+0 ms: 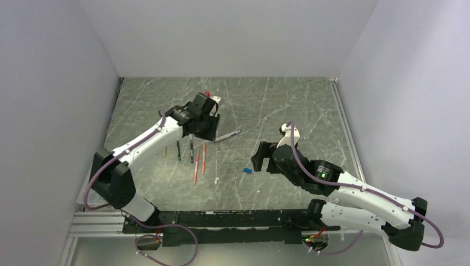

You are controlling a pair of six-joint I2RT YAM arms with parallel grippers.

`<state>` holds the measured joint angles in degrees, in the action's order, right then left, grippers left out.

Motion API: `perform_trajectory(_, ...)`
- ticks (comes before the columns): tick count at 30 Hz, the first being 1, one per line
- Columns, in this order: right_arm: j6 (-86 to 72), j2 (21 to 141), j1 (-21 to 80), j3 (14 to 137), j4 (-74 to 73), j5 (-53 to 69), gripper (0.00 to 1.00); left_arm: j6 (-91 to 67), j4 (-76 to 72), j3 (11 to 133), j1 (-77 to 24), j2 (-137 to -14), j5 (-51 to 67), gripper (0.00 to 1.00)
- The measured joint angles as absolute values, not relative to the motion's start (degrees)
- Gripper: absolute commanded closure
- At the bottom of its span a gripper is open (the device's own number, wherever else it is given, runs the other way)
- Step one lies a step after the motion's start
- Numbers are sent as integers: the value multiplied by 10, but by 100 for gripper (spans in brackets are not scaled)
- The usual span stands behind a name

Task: Insert the pens into the pen caps
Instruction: Pick up the pen from the center of the board.

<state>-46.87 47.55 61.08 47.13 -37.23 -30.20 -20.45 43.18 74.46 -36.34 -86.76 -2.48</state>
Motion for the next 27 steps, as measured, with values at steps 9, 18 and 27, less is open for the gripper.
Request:
perform_trajectory(9, -459, 438, 597, 453, -393, -278, 3, -110, 423, 844, -363, -1032, -2, 59)
perform_trajectory(18, -447, 411, 594, 437, -397, -253, 2, -51, 411, 856, -363, -1098, 3, 51)
perform_trajectory(27, -443, 403, 594, 415, -394, -236, 2, -16, 396, 880, -363, -1154, 2, 50)
